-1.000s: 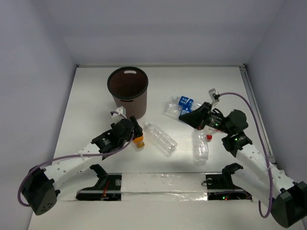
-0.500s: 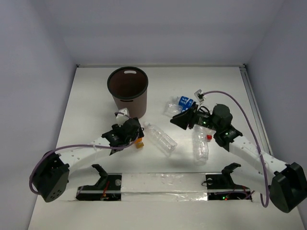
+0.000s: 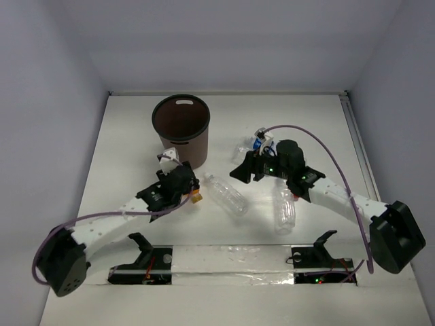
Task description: Put the plastic bottles in the bin
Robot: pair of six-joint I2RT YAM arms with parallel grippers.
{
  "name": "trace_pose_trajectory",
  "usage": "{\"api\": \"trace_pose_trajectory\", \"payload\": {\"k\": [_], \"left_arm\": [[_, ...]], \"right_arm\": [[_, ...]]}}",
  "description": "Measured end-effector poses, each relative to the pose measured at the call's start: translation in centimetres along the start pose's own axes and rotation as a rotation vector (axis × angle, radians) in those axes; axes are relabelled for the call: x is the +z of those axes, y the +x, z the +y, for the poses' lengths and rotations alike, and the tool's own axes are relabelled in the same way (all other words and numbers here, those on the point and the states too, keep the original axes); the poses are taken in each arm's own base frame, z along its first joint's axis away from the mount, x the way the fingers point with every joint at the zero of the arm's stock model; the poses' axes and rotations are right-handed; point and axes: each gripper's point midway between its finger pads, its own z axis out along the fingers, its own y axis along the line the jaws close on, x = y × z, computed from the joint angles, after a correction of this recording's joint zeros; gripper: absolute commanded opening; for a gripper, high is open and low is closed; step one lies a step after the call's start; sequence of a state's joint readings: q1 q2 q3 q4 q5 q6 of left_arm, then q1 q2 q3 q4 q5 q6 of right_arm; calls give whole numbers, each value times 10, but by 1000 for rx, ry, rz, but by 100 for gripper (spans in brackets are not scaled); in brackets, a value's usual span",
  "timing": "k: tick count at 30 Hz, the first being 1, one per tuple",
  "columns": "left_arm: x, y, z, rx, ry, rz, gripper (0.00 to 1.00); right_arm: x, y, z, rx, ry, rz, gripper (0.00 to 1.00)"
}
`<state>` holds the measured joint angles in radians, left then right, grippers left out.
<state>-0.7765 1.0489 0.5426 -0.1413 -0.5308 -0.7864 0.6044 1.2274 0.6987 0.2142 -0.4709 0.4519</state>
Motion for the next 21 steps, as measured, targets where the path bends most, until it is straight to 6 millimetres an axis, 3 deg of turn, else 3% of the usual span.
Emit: {"api": "trace_pose_trajectory", "payload": {"k": [3,7,10,13,16,21], "left_arm": [[-34,-48,-26,-62,129,-91,34],[-103,-144,-67,-172,328,-282,35],[-152,-211,-87,-225,425,-431,35],[-180,-261,-99,-240,445,-555,35],[-181,-303,-113,-219,381,-656,36],[-125,-342,-125,-101,165,-726,37]], "right_arm": [[9,11,-9,0,51,42,73],[13,18,-18,-2,101,59,73],[14,17,-21,-4,114,51,73],[14,17,-20,-6,112,50,73],[15,16,-18,-10,106,47,73],[15,17,-17,-21,113,45,73]]}}
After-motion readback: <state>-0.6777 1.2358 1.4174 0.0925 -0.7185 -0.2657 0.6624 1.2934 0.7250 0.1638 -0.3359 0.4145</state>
